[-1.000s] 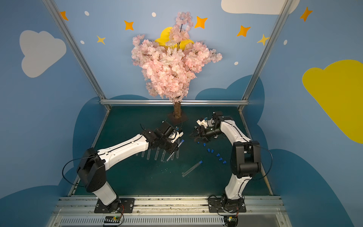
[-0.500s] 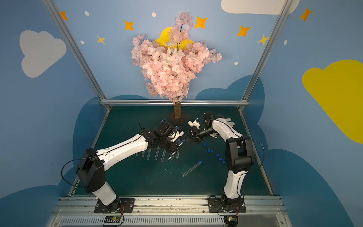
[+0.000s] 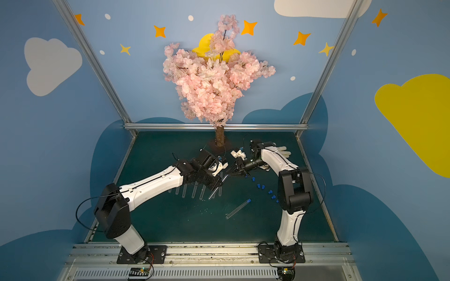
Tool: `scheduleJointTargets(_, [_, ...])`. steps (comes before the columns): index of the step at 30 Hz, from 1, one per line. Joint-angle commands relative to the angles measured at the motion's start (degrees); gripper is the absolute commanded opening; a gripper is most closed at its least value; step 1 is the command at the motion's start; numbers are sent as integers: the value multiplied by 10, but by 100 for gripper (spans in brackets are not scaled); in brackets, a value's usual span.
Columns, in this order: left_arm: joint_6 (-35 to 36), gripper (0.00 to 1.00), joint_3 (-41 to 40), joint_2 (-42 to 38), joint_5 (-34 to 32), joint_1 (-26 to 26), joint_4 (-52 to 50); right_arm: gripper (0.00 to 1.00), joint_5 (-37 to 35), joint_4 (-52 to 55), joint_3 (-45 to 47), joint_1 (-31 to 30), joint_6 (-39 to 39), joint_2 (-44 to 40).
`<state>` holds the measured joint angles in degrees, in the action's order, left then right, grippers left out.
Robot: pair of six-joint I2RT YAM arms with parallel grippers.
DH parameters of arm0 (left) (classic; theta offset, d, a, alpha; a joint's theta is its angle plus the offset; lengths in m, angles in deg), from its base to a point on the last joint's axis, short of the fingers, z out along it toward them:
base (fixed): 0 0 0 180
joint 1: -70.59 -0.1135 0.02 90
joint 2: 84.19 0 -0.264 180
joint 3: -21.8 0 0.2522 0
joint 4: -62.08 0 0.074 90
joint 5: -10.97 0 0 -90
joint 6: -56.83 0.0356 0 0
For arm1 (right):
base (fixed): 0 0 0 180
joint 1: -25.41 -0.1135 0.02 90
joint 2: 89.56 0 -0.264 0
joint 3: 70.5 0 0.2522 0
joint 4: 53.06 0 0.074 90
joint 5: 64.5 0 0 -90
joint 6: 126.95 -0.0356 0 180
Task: Remove stoppers from test tubes
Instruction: Open the stopper on the test tube.
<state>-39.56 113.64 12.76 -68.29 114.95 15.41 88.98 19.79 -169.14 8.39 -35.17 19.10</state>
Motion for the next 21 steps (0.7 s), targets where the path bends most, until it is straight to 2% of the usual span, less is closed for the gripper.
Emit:
scheduleJointTargets(1, [4, 6, 10, 0, 9, -1, 1, 25, 3, 12, -18, -4, 6, 10])
scheduleJointTargets(21, [13, 5, 21, 9, 9, -2, -9, 6, -31, 44, -44, -4, 26, 27])
